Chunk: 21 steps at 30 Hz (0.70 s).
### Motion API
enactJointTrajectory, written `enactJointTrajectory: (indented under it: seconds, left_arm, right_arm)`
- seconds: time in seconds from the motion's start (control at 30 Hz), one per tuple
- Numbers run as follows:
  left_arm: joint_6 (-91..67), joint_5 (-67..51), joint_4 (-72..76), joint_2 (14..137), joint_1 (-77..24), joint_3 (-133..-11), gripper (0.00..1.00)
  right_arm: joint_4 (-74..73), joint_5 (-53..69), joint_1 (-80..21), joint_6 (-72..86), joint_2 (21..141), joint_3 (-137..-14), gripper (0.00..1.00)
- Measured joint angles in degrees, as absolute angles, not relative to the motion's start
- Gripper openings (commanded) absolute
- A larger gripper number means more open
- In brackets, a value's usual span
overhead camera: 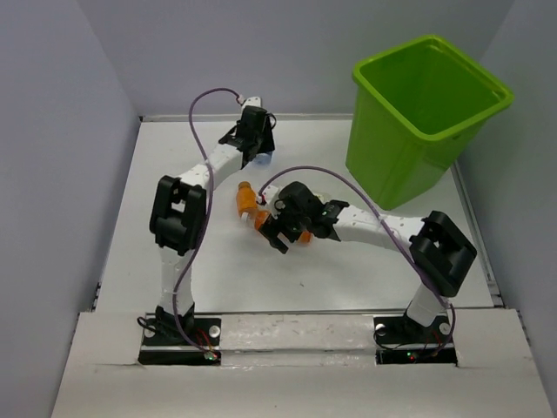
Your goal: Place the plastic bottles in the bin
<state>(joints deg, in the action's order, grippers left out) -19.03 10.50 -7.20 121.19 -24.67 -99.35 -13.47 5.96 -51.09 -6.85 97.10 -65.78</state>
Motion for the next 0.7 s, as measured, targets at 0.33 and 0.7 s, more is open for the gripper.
enactJointTrajectory:
  seconds: [0.33, 0.7]
  left_arm:
    - [-26.87, 7.46, 9.65, 81.43, -21.45, -73.67, 0.37]
    - [-30.50, 4.56, 11.35, 63.42, -21.78, -57.12, 0.37]
  right_arm:
    - [-12.71, -5.45, -52.62, -11.53, 102.50, -67.75, 0.94]
    - [-11.27, -7.79, -55.27, -10.90, 108.25, -68.40, 0.39]
